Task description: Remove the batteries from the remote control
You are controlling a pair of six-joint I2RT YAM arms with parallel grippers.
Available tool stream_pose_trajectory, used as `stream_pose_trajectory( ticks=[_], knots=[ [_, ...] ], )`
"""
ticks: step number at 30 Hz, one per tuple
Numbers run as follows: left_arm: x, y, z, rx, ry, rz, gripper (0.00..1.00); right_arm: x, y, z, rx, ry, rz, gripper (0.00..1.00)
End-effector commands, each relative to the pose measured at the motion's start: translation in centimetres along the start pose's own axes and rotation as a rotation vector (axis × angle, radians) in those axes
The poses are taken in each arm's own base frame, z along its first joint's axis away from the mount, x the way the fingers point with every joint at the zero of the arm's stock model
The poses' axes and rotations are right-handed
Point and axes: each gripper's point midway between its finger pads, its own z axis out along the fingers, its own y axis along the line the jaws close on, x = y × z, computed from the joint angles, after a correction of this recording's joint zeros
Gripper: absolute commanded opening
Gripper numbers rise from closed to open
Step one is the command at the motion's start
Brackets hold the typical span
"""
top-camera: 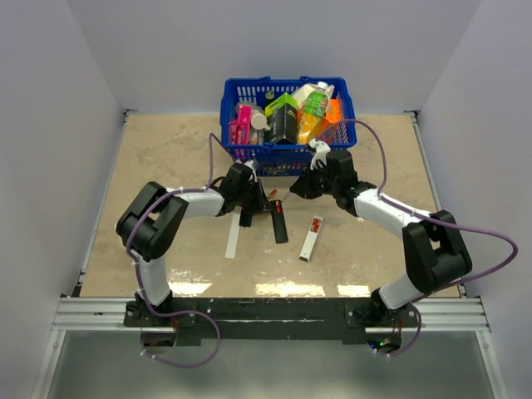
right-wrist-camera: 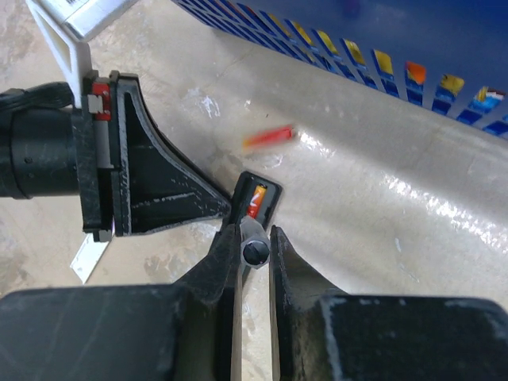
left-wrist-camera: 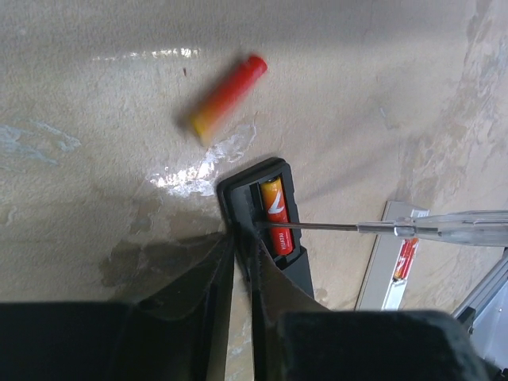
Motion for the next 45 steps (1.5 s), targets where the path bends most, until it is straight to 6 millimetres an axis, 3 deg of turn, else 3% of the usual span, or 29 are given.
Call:
stream_pose_trajectory(
  ticks=[1,10,25,35,45],
  knots=[
    [2.2,3.8,0.9,-0.165,0.054,0.015,0.16,7.9,-2.4,-0.7,0.044,0.241,0.11,0.0],
    [3.1,4.2,0.3,-0.176,0.081,0.002,0.15,7.5,-2.0,-0.8,0.013,0.224,0.111,0.0],
    [0.8,-0.6,-2.8,-0.039,0.015,0.026,0.18,2.2,1.2,-3.5,-0.053,0.114,0.112,0.0],
    [-0.1,-1.6,-4.0,-0.016,-0.022,0.028,0.21,1.0,-0.2,-4.5,0.053,0.107,0.066,0.0],
    [0.1,-0.6,-4.2,-0.062,-0.029,0.022,0.29,0.4,-1.1,-4.6,0.111,0.101,0.044,0.0]
  ],
)
